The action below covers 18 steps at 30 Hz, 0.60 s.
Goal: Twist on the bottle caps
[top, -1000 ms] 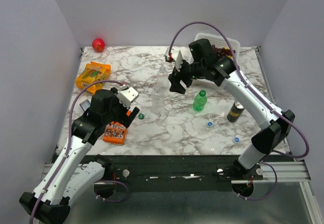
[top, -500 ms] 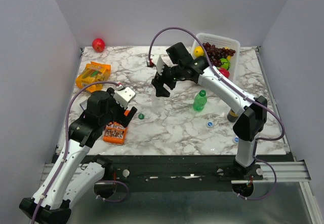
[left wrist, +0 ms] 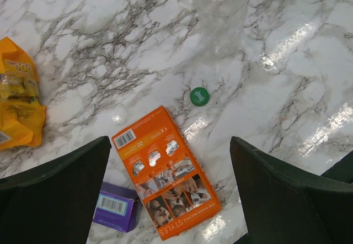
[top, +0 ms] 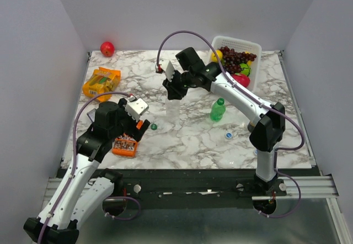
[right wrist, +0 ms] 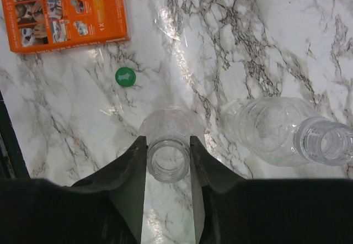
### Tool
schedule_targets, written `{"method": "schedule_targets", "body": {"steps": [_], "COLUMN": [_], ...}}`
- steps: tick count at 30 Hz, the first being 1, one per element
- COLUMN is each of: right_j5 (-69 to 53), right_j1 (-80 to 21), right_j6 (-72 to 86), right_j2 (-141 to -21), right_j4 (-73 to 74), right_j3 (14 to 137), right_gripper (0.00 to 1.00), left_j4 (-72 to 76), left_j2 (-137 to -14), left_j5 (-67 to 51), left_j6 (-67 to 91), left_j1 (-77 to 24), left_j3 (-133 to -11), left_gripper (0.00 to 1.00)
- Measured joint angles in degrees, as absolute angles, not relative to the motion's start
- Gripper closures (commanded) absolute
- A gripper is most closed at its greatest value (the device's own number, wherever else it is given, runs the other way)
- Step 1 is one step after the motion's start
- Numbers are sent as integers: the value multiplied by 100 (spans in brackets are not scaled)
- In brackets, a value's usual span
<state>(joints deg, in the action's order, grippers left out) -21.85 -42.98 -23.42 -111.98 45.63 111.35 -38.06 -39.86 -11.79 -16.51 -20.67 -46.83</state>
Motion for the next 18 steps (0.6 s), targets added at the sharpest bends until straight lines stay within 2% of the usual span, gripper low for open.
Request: {"method": "schedule_targets", "body": {"steps": [6,11,18], "right_j5": [-2082,-2117,-2740], "right_j1": [-4318,-4318,-4318], "right_j6": [-2429,-2510,-2497], "right_j2": [-11002,-10525,-9741], "right_j4": [4477,4818,5054], "right_j3": [10897,10886,10962], "right_gripper": [83,84,85], "left_j4": [-2703,-1496,-285], "left_j2": [-4016,-4230,-4899], "left_j5": [-1914,-2517,-3284], "left_j6": [-1485,-1190,-808], "left_j1": [-2069,-2069,-2069], "left_j3": [-3822,-3232,-3216], "left_gripper": [1,1,1]}}
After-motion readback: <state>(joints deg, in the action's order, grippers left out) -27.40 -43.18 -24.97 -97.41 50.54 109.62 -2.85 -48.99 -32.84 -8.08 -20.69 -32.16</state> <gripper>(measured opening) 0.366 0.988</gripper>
